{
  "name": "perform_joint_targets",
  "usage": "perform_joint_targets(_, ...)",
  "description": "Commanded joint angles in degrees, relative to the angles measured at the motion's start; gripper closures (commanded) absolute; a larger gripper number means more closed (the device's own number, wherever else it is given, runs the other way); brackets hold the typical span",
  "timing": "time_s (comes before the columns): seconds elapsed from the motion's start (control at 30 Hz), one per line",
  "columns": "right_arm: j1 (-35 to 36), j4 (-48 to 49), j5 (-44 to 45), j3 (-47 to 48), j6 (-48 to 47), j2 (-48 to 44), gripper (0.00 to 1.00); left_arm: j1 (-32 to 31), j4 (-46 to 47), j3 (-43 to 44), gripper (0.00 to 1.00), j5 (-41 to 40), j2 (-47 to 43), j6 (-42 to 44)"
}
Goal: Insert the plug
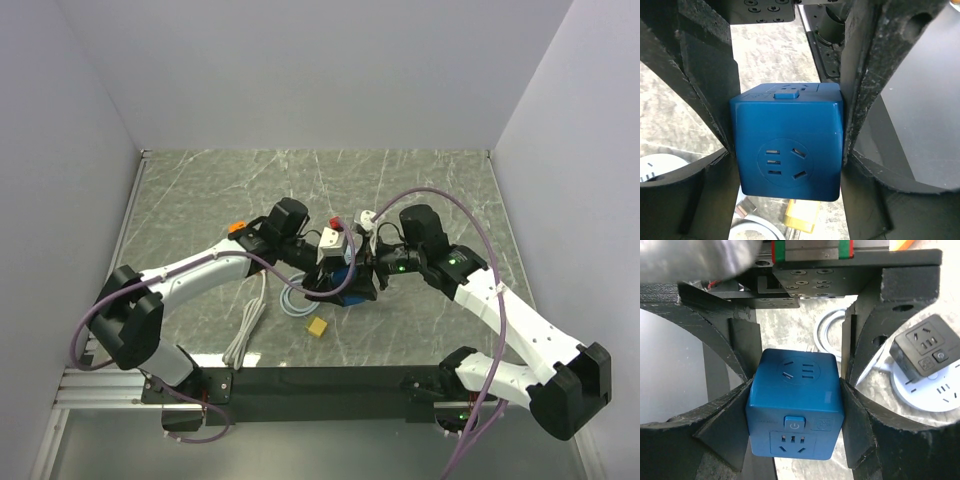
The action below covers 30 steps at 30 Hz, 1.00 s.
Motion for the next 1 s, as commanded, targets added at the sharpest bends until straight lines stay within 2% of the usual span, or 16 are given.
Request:
perform_joint_targets(0.0,0.4,2.3,-0.7,4.7,-1.3,-1.4,0.86,-1.5,-4.4,2.7,0.59,5.3,1.9,4.5)
perform_joint_targets(0.03,0.4,2.3,-0.7,4.7,-1.3,-1.3,0.86,-1.7,-4.5,3.2,0.69,5.8,2.4,4.8)
perform_joint_targets(0.1,0.4,2.5,-0.4,4.7,-1.1,-0.9,0.84,-1.9,-3.4,3.5,0.81,7.3,2.6,4.5)
perform_joint_targets(0.13,0.4,2.9,0.0,4.6,-0.6,-0.9,0.8,-1.9,-2.3,3.0,0.99,7.5,2.6,3.7)
perform_joint_targets(0.17,0.4,3.5,0.8,4.0,0.1,-1.2,0.73,-1.9,0.1,2.3,0.99,7.7,2.2,2.5)
perform_joint_targets(0.2,0.4,5.3,2.5,3.5,1.8,-1.5,0.56,-1.8,5.9,1.3,0.99,7.3,1.6,-1.4)
perform_joint_targets(0.3,0.4,8.5,6.3,1.8,4.5,-4.2,0.33,-1.9,17.1,-3.9,1.0,3.2,-1.8,-11.4)
perform_joint_targets(0.33,0.4,9.4,6.9,1.3,5.1,-6.0,0.31,-1.9,23.9,-6.5,1.0,1.9,-3.6,-13.7)
perform_joint_targets(0.37,0.3,11.0,7.4,0.4,5.7,-6.9,0.29,-1.9,26.6,-7.5,1.0,1.1,-4.4,-17.8)
perform_joint_targets(0.43,0.4,12.2,8.7,-0.5,6.3,-9.1,0.26,-1.9,32.6,-9.7,1.0,0.9,-5.9,-19.7)
perform_joint_targets(0.47,0.4,12.6,9.2,-0.5,6.5,-9.6,0.18,-1.9,34.6,-10.3,0.99,0.9,-6.2,-23.8)
perform_joint_targets(0.57,0.3,11.5,9.7,-0.4,5.8,-10.9,0.08,-1.9,37.6,-11.9,1.0,1.0,-7.4,-25.7)
perform_joint_targets(0.8,0.2,11.3,11.9,-1.6,5.6,-12.0,0.05,-1.9,43.6,-15.8,1.0,-0.3,-11.0,-28.4)
perform_joint_targets(0.97,-0.9,16.7,12.0,-5.6,8.4,-17.6,0.04,-1.8,44.1,-17.6,1.0,-3.3,-12.9,-28.1)
